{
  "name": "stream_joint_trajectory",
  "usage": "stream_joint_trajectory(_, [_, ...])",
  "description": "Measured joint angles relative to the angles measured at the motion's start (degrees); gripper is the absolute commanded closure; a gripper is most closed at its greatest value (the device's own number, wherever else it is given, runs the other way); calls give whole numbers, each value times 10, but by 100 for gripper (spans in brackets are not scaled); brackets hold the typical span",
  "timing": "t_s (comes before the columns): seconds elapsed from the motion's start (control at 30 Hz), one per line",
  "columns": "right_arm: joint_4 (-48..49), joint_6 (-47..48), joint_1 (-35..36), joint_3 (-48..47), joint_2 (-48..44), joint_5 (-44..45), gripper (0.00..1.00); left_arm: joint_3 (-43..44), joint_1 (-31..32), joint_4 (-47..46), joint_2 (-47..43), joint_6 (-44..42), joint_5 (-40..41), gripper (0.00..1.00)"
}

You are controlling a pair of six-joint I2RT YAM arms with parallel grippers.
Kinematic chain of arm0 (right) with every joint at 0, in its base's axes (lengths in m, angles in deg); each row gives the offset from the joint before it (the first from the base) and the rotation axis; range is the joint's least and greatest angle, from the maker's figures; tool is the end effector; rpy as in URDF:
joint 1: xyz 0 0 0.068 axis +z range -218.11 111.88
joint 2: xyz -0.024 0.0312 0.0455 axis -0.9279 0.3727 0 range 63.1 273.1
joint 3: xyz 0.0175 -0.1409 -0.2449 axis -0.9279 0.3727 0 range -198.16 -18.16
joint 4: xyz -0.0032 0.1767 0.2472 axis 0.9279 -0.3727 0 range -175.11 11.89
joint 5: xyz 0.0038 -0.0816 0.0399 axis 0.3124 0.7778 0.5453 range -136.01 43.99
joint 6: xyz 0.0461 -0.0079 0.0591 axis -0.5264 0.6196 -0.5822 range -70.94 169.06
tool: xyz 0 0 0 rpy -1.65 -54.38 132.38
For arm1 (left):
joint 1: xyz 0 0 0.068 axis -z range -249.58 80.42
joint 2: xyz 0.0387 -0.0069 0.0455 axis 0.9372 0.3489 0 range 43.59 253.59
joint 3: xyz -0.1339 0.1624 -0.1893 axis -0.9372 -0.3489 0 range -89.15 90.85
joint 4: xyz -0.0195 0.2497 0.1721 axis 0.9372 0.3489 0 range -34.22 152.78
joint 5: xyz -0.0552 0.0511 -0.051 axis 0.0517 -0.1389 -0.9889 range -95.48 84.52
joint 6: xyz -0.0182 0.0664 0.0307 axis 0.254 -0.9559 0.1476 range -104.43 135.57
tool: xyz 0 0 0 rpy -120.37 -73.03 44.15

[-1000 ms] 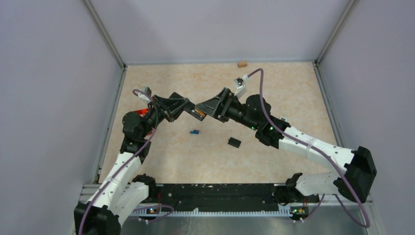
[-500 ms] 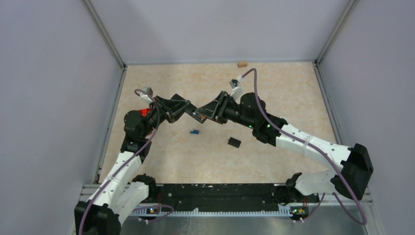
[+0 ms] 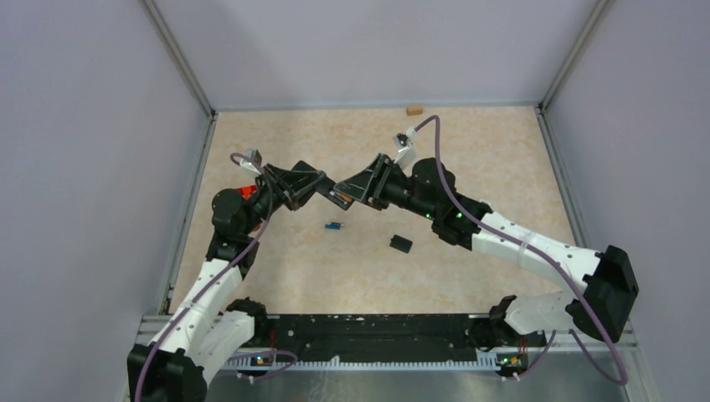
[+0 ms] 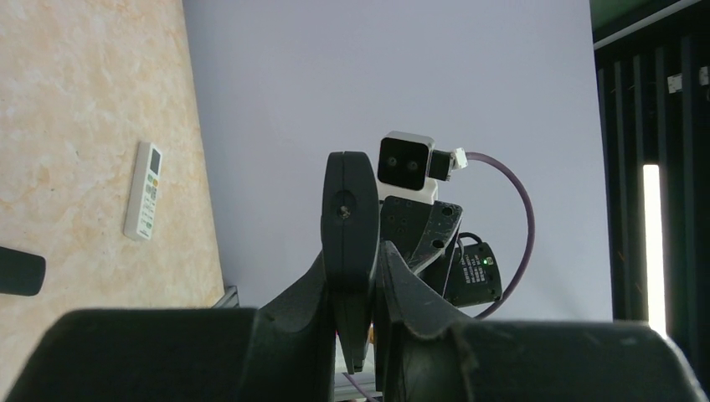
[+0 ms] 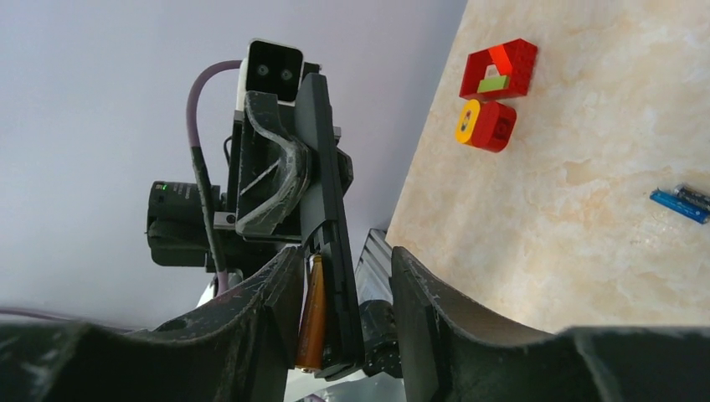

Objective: Load the batteries into the remote control
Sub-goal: Load the battery into the remote control.

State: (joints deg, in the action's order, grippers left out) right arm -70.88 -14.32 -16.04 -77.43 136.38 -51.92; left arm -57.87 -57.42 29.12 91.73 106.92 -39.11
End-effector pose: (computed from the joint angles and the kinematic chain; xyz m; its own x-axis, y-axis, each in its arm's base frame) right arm 0.2240 0.2983 0.3484 -0.7902 0.4327 -0.4341 -0.3149 0.3211 0.8932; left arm 0.2434 -0.0885 0.3130 -0.7127 -0.6979 -0.0711 0.1497 -0.0524 -0.9873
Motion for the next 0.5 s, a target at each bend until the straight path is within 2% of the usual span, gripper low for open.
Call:
stream_joint_trajectory(0.3, [39,23,0,15,-3,-4,20,0,0,-17,-4,20,-4,100])
stream_joint_trajectory(0.4, [40,23,0,22,-16,-5,15,0,0,-17,-4,20,-3,100])
stream_joint_trajectory(0.5, [49,20,0,28,-36,-12,17,0,0,-17,-4,20,-2,100])
